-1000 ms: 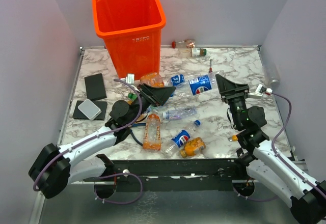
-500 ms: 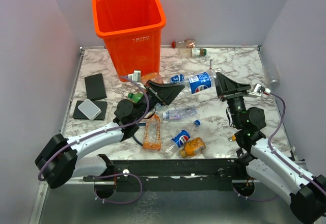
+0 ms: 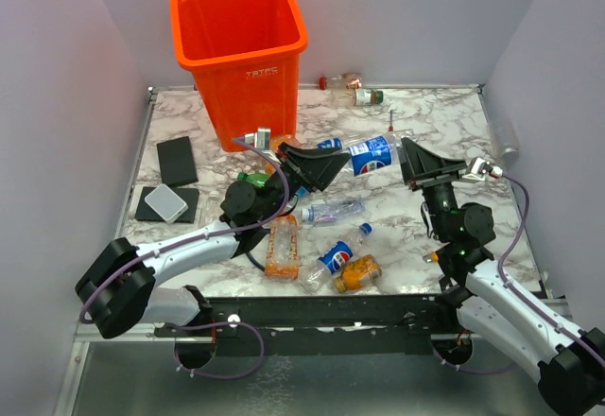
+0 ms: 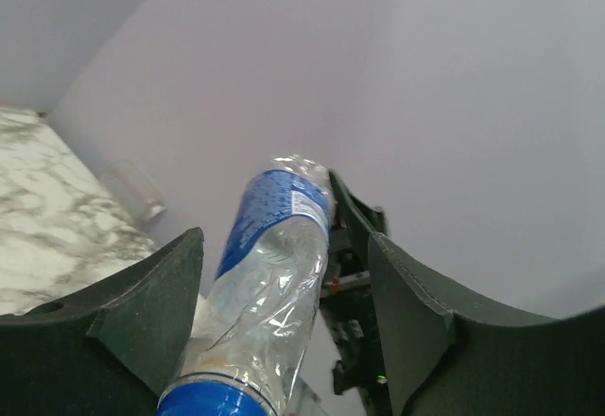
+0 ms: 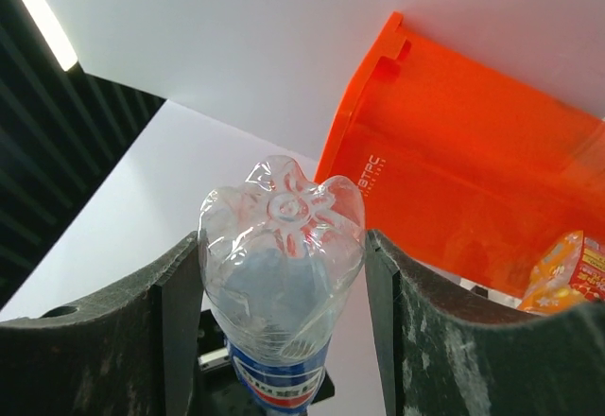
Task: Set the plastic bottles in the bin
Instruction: Pick up the plastic bottle at the center of the board.
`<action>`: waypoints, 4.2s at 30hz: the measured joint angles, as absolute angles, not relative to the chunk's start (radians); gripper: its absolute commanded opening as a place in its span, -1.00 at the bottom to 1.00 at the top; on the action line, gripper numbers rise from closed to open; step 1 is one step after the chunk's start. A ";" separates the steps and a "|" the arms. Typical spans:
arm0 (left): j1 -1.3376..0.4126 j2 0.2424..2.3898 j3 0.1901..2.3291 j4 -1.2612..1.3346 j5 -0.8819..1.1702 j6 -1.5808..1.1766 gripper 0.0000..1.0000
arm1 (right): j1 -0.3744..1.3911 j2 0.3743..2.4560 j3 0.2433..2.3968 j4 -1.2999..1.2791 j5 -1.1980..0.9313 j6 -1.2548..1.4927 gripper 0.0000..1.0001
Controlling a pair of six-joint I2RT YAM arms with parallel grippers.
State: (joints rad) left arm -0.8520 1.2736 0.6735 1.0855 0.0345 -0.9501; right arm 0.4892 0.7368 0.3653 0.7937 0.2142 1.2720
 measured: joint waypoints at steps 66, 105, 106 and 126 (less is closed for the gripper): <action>-0.617 1.325 1.020 0.820 0.906 -1.002 0.99 | 0.508 0.831 0.971 -0.536 -0.757 0.244 -0.21; -0.722 1.363 1.078 0.910 0.467 -1.016 -0.74 | 0.510 0.718 0.700 0.104 -0.668 0.513 -0.25; -0.722 1.366 1.078 0.913 0.467 -1.013 -0.98 | 0.510 0.718 0.700 0.102 -0.668 0.516 -0.17; -0.561 1.365 1.571 0.435 0.047 -0.498 -1.00 | 0.511 0.620 0.950 -0.250 -0.532 0.400 0.99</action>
